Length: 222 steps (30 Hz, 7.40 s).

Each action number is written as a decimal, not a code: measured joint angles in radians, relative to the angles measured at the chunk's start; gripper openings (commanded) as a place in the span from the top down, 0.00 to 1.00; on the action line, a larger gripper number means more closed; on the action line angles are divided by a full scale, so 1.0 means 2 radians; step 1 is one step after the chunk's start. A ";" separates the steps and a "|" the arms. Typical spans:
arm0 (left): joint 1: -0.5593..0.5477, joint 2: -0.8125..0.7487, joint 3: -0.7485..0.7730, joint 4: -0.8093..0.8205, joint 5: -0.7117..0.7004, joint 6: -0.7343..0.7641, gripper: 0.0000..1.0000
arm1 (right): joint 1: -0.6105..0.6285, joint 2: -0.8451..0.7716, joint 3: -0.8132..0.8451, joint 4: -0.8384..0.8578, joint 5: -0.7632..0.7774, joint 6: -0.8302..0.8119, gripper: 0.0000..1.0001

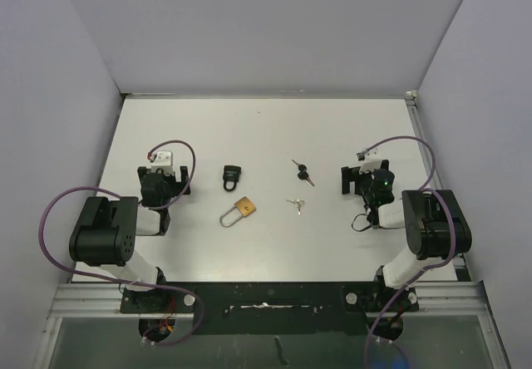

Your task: Unlock with the key

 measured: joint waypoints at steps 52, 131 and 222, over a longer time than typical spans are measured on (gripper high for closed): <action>0.000 0.000 0.000 0.000 0.000 0.000 0.02 | 0.000 0.000 0.000 0.000 -0.003 0.001 0.02; -0.226 -0.178 0.146 -0.401 -0.019 -0.218 0.02 | 0.232 0.142 0.467 -0.653 0.077 0.138 0.57; -0.487 0.025 0.207 -0.172 -0.163 0.026 0.59 | 0.197 0.067 0.409 -0.557 -0.115 0.427 1.00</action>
